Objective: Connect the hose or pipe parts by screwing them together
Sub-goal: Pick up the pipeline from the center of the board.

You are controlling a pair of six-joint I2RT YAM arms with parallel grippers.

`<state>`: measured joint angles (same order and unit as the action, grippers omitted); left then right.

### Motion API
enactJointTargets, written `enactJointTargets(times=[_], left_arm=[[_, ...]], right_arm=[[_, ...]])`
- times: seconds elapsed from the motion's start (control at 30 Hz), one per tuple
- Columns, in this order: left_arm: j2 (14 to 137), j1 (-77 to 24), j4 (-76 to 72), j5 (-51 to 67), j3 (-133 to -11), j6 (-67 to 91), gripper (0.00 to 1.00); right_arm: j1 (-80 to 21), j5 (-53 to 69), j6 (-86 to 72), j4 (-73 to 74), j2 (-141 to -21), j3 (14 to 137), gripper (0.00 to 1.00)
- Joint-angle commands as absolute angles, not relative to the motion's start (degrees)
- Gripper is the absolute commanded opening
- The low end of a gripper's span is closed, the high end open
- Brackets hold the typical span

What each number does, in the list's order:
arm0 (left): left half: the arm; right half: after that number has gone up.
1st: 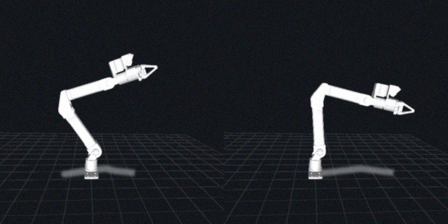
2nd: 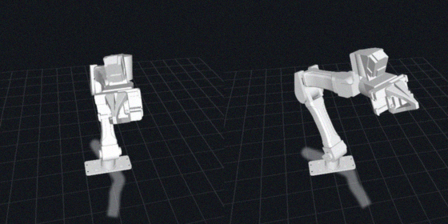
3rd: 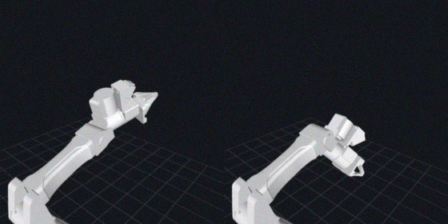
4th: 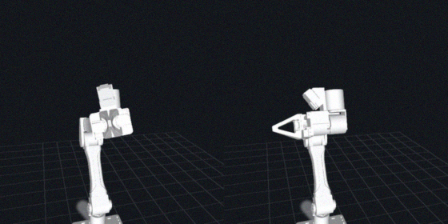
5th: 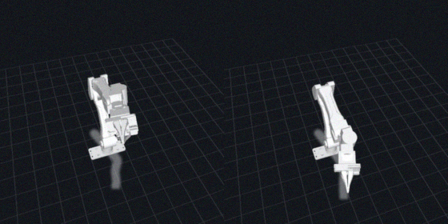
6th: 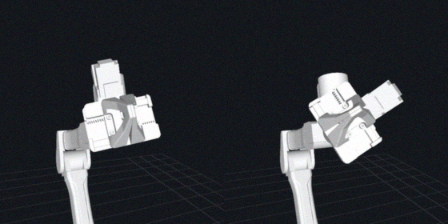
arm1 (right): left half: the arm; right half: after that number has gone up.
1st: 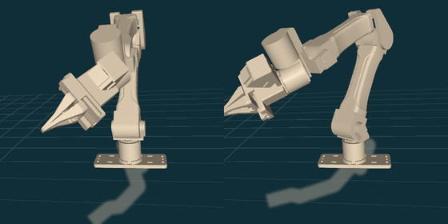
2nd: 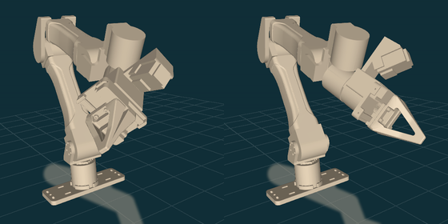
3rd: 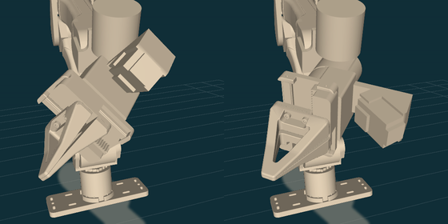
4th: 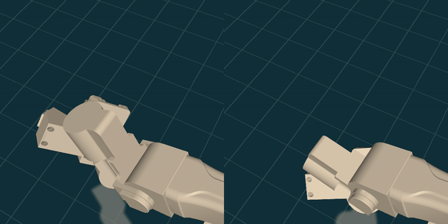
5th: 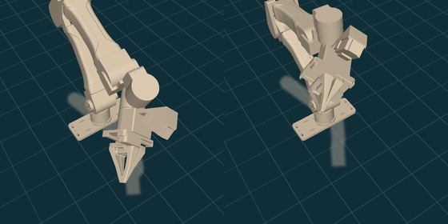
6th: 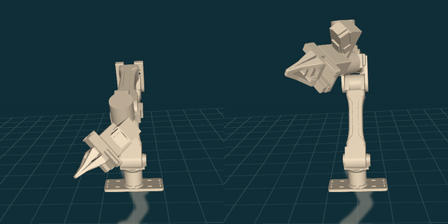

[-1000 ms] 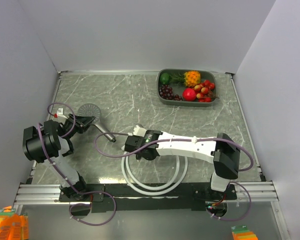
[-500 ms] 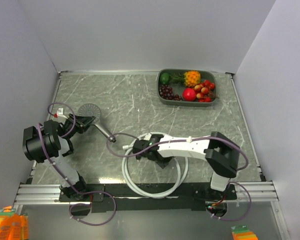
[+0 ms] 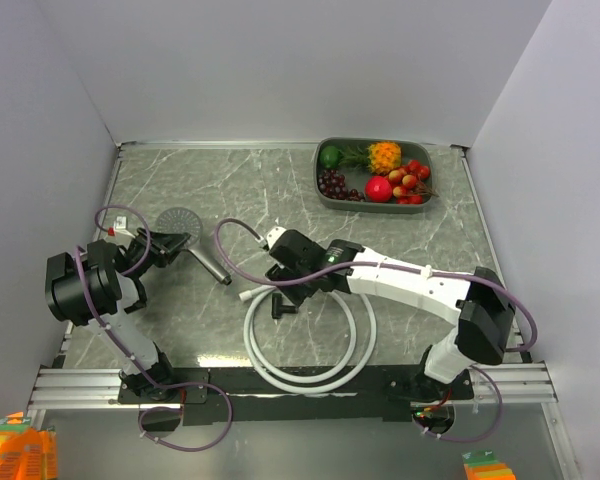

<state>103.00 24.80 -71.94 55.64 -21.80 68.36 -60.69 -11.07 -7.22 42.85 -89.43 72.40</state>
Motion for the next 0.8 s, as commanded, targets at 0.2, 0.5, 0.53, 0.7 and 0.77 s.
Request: enactJointTargets(times=[0.2, 0.5, 0.53, 0.7, 0.77], left_arm=[[103.4, 26.0, -75.4, 57.4, -23.6, 68.8, 0.01], [105.8, 27.0, -80.0, 57.8, -23.4, 71.6, 0.01], [104.8, 27.0, -79.0, 57.7, -23.4, 71.2, 0.01], [103.0, 27.1, -77.1, 57.4, -23.1, 70.0, 0.01], [103.3, 27.1, -77.2, 57.5, -23.1, 70.3, 0.01]], right_arm=[[-60.3, 7.3, 21.5, 14.2, -84.1, 66.4, 0.57], [-56.4, 25.6, 35.3, 15.4, -98.4, 75.5, 0.53], [-56.3, 26.5, 36.0, 16.7, -100.6, 77.6, 0.53], [-56.0, 29.6, 39.4, 17.8, -104.2, 79.9, 0.57], [-55.9, 30.1, 40.9, 18.5, -105.6, 80.2, 0.58]])
